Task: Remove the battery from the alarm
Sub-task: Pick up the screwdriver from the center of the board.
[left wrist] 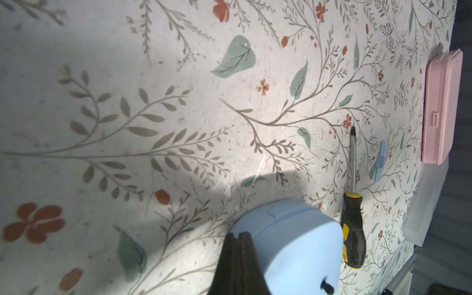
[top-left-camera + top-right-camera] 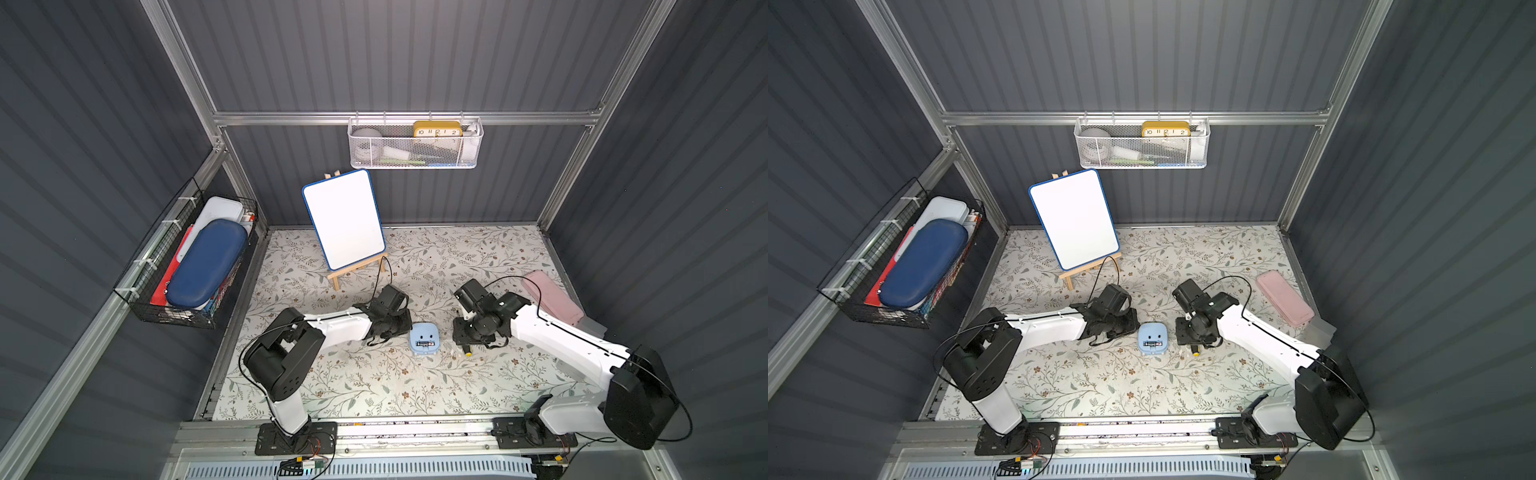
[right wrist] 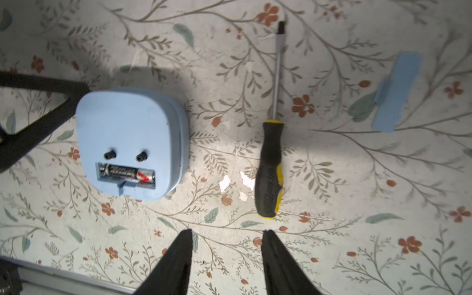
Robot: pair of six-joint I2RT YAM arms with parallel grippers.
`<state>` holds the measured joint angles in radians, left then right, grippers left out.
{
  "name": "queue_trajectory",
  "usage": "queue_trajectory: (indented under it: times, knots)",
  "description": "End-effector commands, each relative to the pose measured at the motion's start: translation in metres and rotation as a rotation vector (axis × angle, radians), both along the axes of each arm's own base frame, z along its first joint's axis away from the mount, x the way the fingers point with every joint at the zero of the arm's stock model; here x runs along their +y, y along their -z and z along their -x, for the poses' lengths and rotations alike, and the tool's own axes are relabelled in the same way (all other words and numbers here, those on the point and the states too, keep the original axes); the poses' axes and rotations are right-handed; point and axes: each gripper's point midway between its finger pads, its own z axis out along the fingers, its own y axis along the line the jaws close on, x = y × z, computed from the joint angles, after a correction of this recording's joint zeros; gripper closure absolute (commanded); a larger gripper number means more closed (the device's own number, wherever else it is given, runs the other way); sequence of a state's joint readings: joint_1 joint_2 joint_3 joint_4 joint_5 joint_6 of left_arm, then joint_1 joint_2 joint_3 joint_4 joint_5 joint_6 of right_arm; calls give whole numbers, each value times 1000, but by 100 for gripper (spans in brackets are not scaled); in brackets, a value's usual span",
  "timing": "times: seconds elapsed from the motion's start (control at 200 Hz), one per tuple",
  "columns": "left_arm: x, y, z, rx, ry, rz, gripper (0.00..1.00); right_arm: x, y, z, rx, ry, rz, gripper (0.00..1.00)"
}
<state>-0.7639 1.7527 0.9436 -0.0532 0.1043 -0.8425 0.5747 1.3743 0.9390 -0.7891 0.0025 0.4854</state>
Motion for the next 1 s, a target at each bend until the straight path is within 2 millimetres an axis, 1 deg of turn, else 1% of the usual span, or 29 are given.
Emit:
queue_trajectory:
  times: [0.0, 0.075, 0.115, 0.175, 0.25, 0.28, 0.34, 0.37, 0.4, 0.49, 0.54, 0.585, 0.655, 0.71, 0.78, 0.835, 0.85, 0.855, 0.905, 0.955, 0.996]
  knots:
    - [7, -4, -2, -17, 10, -20, 100, -15, 24, 6, 87, -8, 69, 48]
    - [22, -7, -1, -21, -19, -45, 100, -11, 37, 5, 123, -15, 70, 47]
    - [32, -13, -2, -31, -36, -50, 100, -9, 43, 3, 131, -17, 68, 47]
    - [48, -20, -4, -44, -63, -59, 88, -7, 50, 4, 149, -20, 71, 46]
    - [64, -34, -6, -73, -83, -51, 73, -15, 56, 4, 165, -5, 118, 46]
    - [68, -40, -6, -88, -88, -48, 64, -17, 57, 5, 166, -3, 129, 47]
    - [75, -48, -5, -112, -98, -46, 43, -21, 61, 5, 172, 6, 145, 49]
    - [78, -52, -6, -121, -103, -48, 35, -22, 64, 7, 182, 7, 148, 53]
    - [79, -56, -6, -130, -102, -48, 31, -23, 66, 7, 187, 10, 155, 59]
    - [80, -64, -8, -154, -96, -50, 26, -20, 72, 8, 200, 7, 143, 77]
    - [79, -69, -9, -169, -90, -49, 25, -19, 70, 8, 196, 4, 131, 83]
    - [79, -75, -11, -187, -86, -44, 25, -16, 63, 6, 173, -7, 113, 85]
    - [76, -91, -15, -236, -66, -18, 23, -12, 39, 0, 94, -19, 71, 86]
    - [68, -109, -18, -287, -26, 27, 22, -3, 13, -4, 20, -52, 3, 87]
    - [51, -134, -14, -354, 78, 125, 21, 13, -21, -6, -76, -110, -105, 87]
    - [38, -151, -9, -375, 154, 205, 20, 28, -45, -1, -134, -163, -198, 87]
    - [34, -155, -7, -379, 178, 230, 20, 30, -49, 1, -143, -173, -211, 87]
    - [33, -157, -6, -381, 186, 239, 20, 31, -53, 1, -158, -174, -219, 87]
    - [21, -169, 0, -380, 253, 310, 20, 43, -72, 10, -206, -229, -287, 87]
    - [10, -176, 5, -362, 301, 370, 18, 52, -82, 16, -243, -255, -322, 87]
    - [3, -180, 9, -358, 351, 410, 17, 57, -84, 19, -265, -266, -325, 87]
